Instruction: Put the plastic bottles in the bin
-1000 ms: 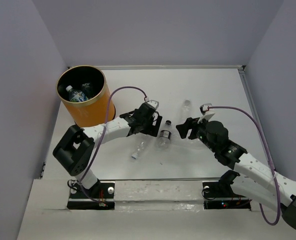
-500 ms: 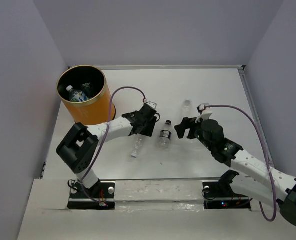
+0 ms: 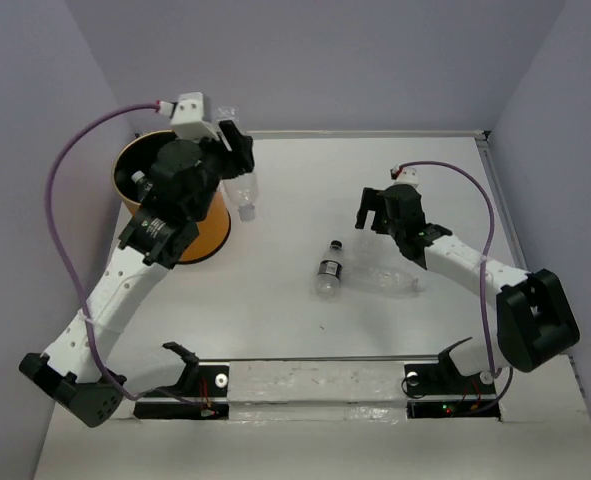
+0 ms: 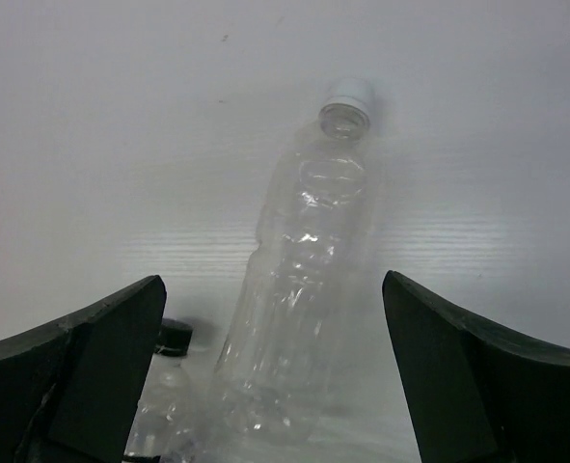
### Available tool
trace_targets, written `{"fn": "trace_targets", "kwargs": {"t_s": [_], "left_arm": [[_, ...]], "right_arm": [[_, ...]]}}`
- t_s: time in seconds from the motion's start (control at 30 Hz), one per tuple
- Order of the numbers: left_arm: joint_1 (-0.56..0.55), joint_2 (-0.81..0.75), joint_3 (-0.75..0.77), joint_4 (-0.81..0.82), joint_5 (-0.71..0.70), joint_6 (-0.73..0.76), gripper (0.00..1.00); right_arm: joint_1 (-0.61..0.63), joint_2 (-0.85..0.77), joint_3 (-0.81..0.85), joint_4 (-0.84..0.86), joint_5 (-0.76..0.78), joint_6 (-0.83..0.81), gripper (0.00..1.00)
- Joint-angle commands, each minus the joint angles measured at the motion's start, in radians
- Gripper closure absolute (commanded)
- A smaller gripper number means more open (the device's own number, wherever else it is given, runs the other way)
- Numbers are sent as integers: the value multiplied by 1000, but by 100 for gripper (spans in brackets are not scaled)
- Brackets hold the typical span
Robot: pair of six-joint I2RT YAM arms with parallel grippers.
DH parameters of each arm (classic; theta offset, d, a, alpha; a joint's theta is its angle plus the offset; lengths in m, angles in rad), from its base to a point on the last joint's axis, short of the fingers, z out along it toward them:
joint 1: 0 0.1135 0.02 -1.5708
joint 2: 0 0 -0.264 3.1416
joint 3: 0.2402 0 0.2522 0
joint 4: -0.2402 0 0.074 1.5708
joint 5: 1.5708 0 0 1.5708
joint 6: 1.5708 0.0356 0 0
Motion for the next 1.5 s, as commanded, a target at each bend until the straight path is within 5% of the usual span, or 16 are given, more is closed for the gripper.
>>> {"fn": "trace_targets", "kwargs": {"t_s": [0.0,0.17,0.53,0.77,1.0,1.23,1.47], "left_arm": [[178,-29,69,143,-29,15,43],[314,65,197,176,-154,44,45],[584,180,139,429,-254,61,45],[587,172,-70,559,-276,98,44],[587,126,-139,526,-188,-2,1],[538,-12,-177,449,-46,-62,1],[324,-92,-142,230,157,-40,1]], "right_arm": [[-38,125,93,-3,-12,-41,0],[-47,193,130,-45,-26,-61,0],[-74,300,192,-48,-91,-56,2],[-108,309,216,-51,-98,-70,7],[-166,319,227,-49,-167,-64,14],[-177,323,239,-78,-331,-55,2],[-177,371,238,-80,-390,-33,7]]}}
